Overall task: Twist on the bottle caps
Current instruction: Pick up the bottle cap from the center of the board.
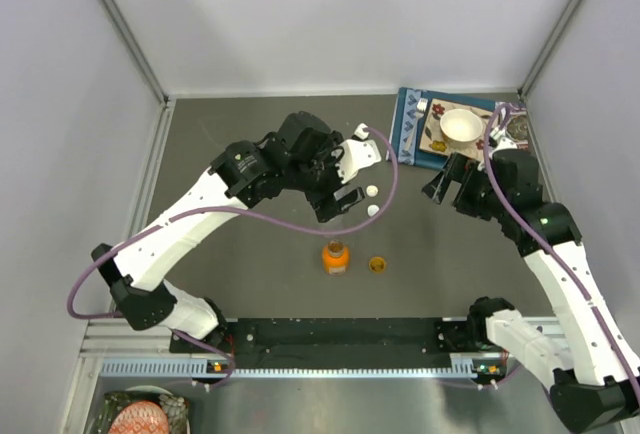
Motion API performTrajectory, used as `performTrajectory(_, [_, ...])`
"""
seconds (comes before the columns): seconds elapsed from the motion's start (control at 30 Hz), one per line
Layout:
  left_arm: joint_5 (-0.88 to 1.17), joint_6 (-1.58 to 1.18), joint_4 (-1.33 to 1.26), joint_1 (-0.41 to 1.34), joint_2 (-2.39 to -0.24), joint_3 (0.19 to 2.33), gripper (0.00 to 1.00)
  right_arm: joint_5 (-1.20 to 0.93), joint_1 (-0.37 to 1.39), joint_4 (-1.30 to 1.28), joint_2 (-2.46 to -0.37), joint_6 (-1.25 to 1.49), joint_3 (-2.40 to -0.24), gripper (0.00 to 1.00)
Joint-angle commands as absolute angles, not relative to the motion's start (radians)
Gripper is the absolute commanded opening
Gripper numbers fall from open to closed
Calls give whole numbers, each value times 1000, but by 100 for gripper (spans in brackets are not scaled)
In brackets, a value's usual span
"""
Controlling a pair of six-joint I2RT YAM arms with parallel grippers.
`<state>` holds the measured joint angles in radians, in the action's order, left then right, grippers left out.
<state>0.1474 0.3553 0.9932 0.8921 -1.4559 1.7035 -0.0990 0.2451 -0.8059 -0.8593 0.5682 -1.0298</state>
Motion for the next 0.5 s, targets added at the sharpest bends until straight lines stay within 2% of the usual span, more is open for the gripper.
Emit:
performTrajectory(0.0, [215, 385, 928, 896, -1468, 1719, 91, -94, 239, -770, -801, 473, -1083, 99])
performTrajectory(0.13, [233, 387, 847, 896, -1532, 1718, 95, -5, 239, -767, -741, 457, -1132, 99])
performTrajectory(0.27, [264, 353, 879, 897, -1675, 1837, 96, 46, 239, -776, -686, 466, -1184, 99])
performTrajectory(0.47, [268, 339, 842, 919, -1798, 1830, 97, 80, 239, -790, -638, 474, -1229, 99])
